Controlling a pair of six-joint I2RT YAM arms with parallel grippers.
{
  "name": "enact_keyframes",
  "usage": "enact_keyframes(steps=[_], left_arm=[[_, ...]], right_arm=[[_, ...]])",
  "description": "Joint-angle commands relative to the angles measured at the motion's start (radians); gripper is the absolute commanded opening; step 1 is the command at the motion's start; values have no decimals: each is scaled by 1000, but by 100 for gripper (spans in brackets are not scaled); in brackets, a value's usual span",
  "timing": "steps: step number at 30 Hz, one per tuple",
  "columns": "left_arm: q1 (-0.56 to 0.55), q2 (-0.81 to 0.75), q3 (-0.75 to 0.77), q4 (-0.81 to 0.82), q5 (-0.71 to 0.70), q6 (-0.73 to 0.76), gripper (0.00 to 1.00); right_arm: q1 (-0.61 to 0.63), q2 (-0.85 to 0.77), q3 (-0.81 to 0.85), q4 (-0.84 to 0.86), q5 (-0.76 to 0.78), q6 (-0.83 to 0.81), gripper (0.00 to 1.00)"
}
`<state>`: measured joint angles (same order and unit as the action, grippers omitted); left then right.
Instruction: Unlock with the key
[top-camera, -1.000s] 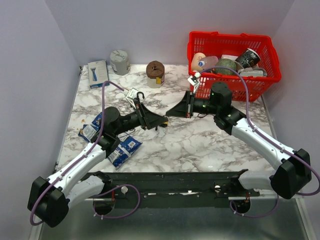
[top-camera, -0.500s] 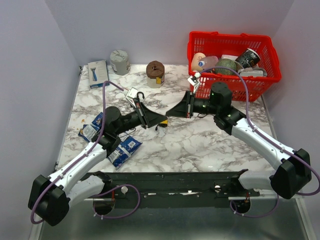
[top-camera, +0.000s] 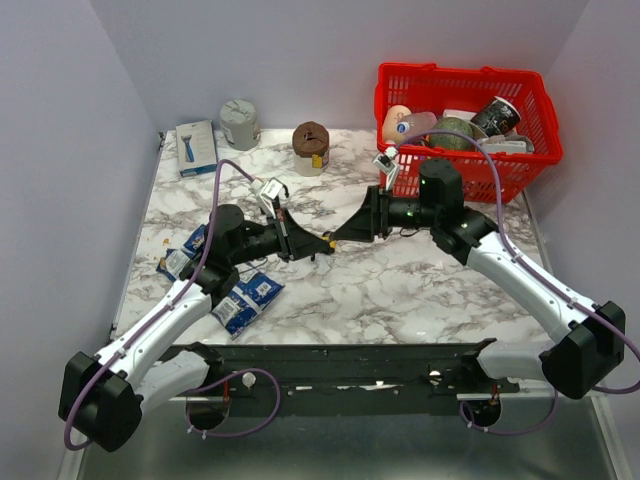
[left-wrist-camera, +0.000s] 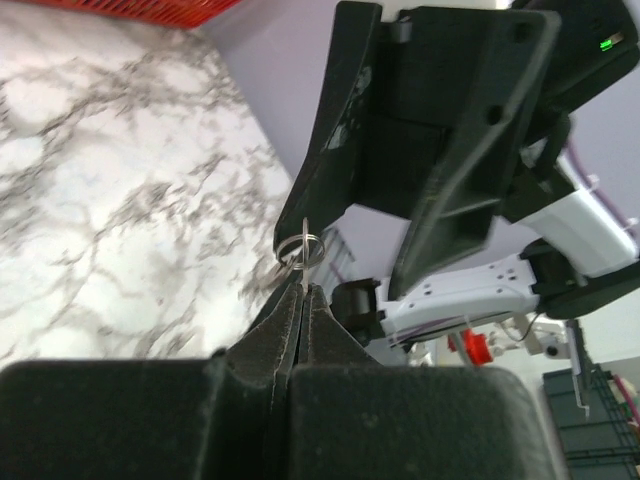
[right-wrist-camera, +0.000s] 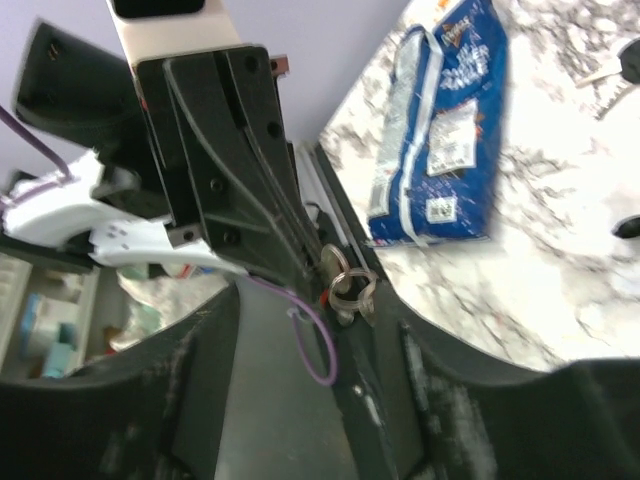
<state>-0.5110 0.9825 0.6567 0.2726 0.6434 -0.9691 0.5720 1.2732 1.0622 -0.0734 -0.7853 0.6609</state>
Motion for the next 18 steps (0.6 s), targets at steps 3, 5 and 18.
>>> enact_keyframes(steps=[3, 5, 18], left_arm=[[3, 38, 167, -357, 280, 295, 0], [3, 48, 193, -458, 340, 372, 0], [3, 90, 277, -685, 420, 523, 0]], right_arm=[[2, 24, 203, -377, -57, -366, 69], [3, 46, 254, -480, -78, -421, 68], [147, 153, 314, -583, -141, -511, 45]])
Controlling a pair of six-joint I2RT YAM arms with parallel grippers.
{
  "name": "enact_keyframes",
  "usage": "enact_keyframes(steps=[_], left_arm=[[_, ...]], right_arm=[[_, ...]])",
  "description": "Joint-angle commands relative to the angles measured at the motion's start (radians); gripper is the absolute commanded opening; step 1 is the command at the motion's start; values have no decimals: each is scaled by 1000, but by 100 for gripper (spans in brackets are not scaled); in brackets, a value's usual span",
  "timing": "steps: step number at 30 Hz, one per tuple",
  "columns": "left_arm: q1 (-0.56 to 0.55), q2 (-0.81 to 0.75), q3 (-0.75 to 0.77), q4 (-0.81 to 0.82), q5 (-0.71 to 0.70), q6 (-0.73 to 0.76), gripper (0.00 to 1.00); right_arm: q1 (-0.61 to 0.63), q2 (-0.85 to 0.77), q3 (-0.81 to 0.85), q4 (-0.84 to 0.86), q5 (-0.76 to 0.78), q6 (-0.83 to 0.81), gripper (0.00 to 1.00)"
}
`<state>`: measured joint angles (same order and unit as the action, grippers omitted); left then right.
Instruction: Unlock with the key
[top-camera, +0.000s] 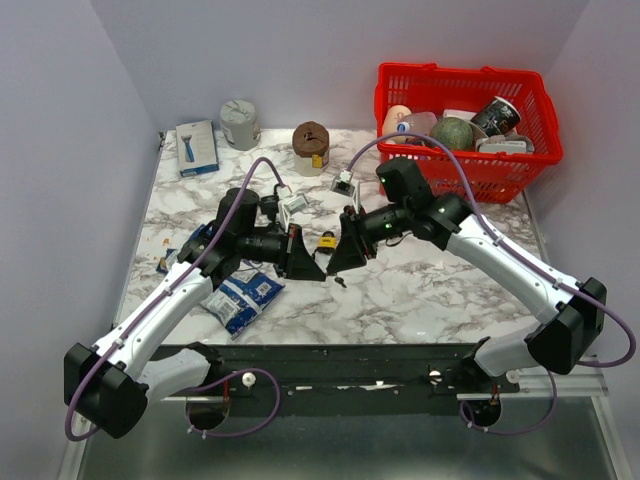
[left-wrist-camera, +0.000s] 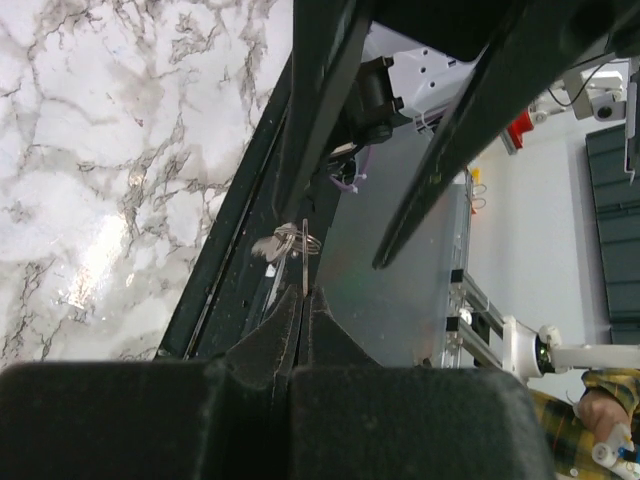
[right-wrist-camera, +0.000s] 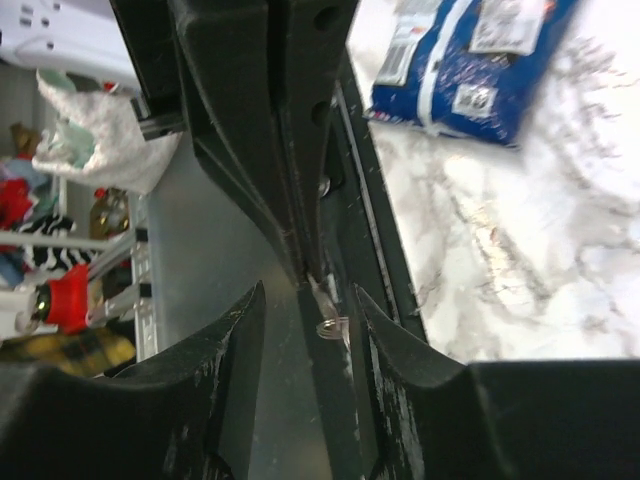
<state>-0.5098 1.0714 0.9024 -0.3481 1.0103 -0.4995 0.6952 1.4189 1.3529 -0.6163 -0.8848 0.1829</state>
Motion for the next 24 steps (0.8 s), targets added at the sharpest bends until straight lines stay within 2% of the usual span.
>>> enact_keyframes(steps=[1, 6, 17, 23, 24], left_arm=[[2, 1, 32, -63, 54, 55, 0], [2, -2, 30, -63, 59, 59, 0], [2, 1, 24, -60, 67, 62, 0], [2, 5, 24, -60, 39, 70, 0], [2, 7, 24, -60, 31, 72, 0]], right_arm=[[29, 9, 22, -42, -42, -34, 44], [32, 15, 12, -49, -46, -43, 41], [35, 45, -17, -37, -57, -51, 42], [36, 60, -20, -43, -75, -56, 36], [36, 61, -21, -45, -75, -57, 32]])
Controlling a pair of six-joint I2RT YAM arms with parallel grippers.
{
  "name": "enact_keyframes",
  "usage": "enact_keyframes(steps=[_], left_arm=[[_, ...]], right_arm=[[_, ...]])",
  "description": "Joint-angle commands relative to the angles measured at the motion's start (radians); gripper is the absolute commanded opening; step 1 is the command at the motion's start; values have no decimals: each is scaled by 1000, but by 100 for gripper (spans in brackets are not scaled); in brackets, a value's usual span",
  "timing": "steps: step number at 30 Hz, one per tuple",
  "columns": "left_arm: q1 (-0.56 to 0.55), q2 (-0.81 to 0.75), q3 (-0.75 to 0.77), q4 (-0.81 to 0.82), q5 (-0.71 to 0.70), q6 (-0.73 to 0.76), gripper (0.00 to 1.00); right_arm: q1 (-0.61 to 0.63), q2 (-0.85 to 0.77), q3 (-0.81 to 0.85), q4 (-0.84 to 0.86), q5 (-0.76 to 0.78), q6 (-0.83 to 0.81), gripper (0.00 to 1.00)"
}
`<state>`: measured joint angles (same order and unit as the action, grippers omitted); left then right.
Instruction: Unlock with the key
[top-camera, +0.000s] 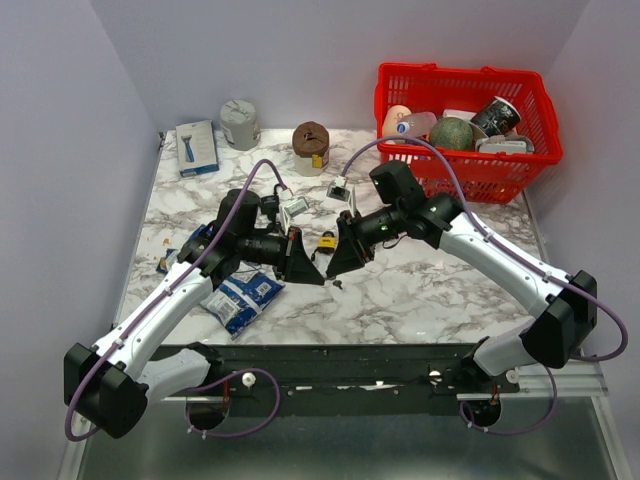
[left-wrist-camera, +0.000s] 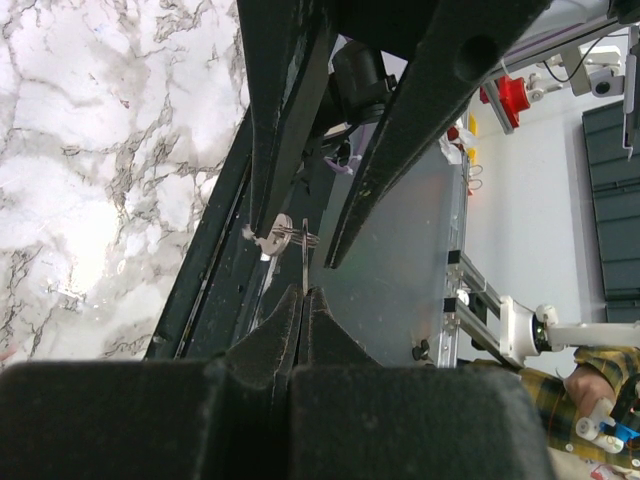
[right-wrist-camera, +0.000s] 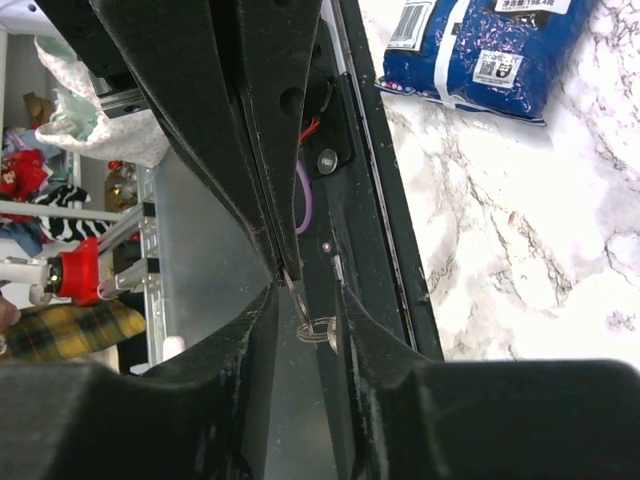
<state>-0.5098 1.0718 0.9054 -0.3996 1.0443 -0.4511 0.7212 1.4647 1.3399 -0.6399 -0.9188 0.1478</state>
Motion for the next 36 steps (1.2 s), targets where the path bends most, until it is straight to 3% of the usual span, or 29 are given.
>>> enact_keyframes(steps=[1, 6, 13, 17, 18, 19, 22, 25, 36], left_arm=[[2, 5, 21, -7, -9, 29, 0], [2, 10, 20, -7, -41, 34, 0], [4, -15, -2, 56, -168, 0, 0], [4, -35, -29, 152, -230, -64, 1], [4, -47, -34, 160, -246, -80, 10], [4, -55, -37, 165, -268, -86, 32], [4, -93, -54, 194, -343, -112, 72], [5, -139, -92, 269, -394, -152, 82], [7, -260, -243, 715, -615, -523, 83]], right_arm=[[9, 16, -10, -23, -41, -24, 29], [11, 28, -15, -21, -52, -25, 13], [11, 43, -22, 15, -66, -2, 1], [11, 23, -41, 84, -45, 56, 1], [9, 16, -47, 101, -26, 71, 1], [7, 7, -60, 132, 6, 100, 1], [0, -33, -90, 216, 67, 171, 1], [-9, -79, -143, 322, 124, 254, 1], [-16, -224, -306, 713, 325, 544, 1]])
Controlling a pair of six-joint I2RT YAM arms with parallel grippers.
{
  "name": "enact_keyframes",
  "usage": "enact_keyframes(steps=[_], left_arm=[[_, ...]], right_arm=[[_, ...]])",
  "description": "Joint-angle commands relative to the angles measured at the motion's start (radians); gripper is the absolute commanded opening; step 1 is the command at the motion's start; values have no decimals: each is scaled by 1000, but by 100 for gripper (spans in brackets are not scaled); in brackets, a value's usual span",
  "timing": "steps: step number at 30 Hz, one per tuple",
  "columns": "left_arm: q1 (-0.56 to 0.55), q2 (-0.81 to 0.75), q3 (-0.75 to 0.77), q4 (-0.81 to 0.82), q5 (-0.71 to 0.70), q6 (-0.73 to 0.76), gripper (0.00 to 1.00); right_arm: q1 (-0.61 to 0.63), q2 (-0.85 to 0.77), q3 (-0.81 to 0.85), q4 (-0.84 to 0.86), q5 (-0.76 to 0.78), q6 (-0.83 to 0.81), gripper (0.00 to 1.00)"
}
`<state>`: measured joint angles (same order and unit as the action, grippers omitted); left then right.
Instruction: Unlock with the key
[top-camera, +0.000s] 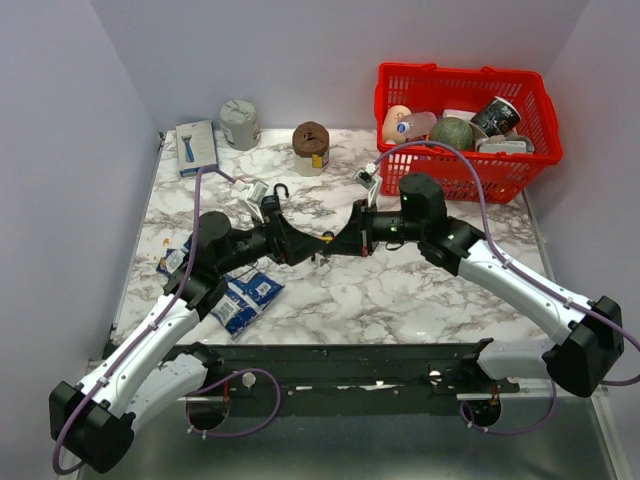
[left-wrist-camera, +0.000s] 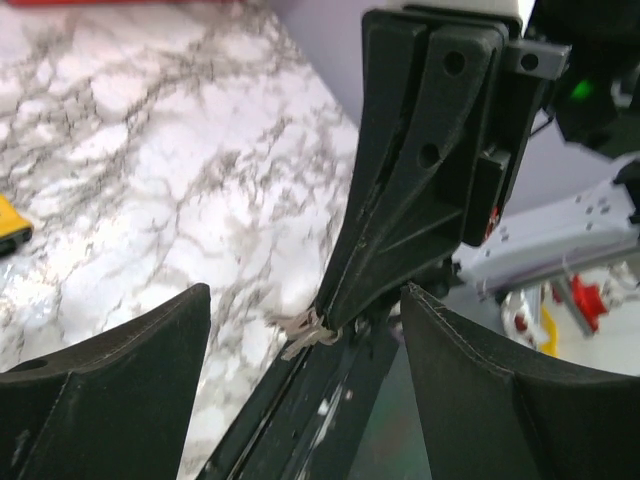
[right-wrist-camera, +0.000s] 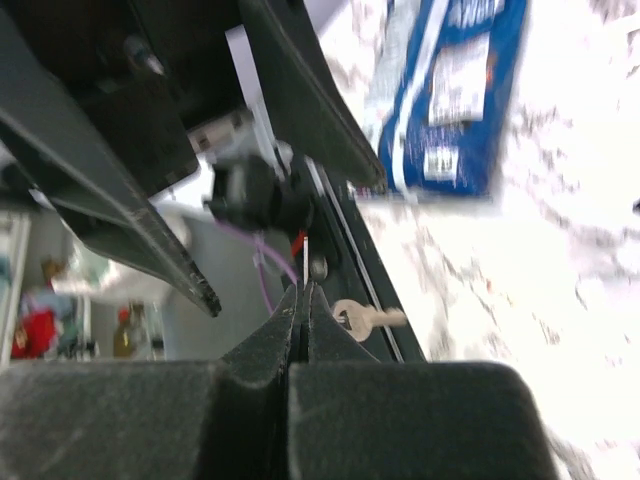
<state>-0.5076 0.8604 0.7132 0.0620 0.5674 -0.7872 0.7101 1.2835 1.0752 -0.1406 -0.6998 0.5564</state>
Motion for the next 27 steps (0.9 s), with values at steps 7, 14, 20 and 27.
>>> enact_keyframes(steps=[7, 14, 20, 27], left_arm=[[4, -50, -112, 383, -176, -282, 81], [3, -43, -136, 427, -167, -314, 69], [1, -26, -139, 449, -175, -323, 57], [1, 3, -136, 464, -170, -327, 44]], right_arm=[[-6, -76, -93, 363, 158, 244, 1], [-15, -70, -126, 427, 168, 306, 1], [-18, -52, -127, 457, 145, 323, 1], [-21, -35, -123, 470, 123, 336, 1]])
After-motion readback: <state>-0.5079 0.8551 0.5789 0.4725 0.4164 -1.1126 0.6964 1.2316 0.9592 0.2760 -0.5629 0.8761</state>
